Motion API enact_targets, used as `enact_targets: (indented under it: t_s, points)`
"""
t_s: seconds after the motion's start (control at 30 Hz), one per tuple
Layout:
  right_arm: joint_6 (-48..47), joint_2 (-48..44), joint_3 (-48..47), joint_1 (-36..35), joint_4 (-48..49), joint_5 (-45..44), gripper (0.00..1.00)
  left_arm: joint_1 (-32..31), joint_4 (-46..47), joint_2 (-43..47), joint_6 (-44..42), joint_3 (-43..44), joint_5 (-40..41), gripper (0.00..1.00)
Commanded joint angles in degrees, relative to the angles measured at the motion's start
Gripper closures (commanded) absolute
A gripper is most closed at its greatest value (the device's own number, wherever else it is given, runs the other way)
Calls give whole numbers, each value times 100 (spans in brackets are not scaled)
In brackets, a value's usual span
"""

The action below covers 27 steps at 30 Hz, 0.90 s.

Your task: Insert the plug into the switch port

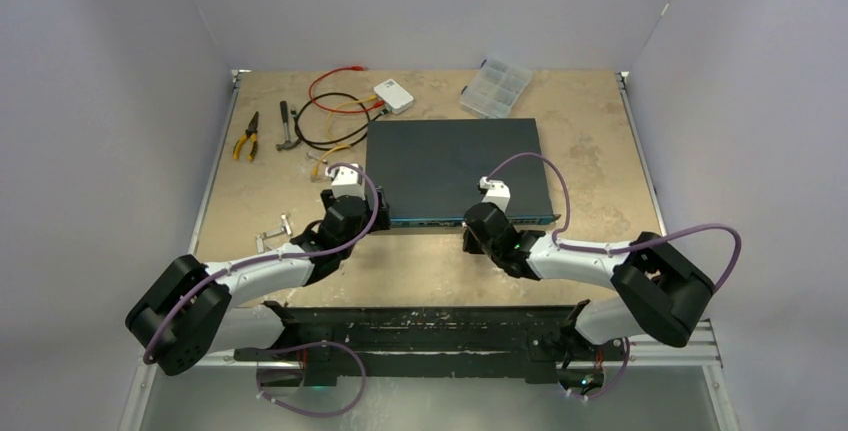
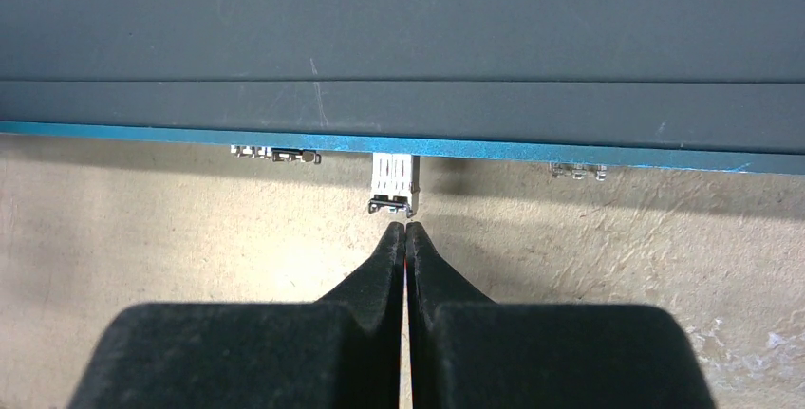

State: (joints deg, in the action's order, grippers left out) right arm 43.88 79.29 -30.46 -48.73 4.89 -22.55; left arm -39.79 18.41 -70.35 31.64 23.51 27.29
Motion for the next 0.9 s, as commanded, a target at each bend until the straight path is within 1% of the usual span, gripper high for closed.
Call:
enact_targets:
  t_s: [0.0,0.23,0.57,0.73,0.87]
  points:
    - [24,-126,-29,-14,137,54,100,-7,214,-24,-143,-35,62,17]
    - [-90,-59,-133,-18,240,-133,100,-16,180,0,-144,-44,84,17]
    - [-336,213,-261,-5,742,-498,100,-20,180,0,-149,-47,92,16]
    - [-588,263,-289,24,972,-784,100,-20,176,-3,-149,-40,92,16]
    - [-918,325,-346,142,1247,-818,100,-18,176,12,-147,-37,92,16]
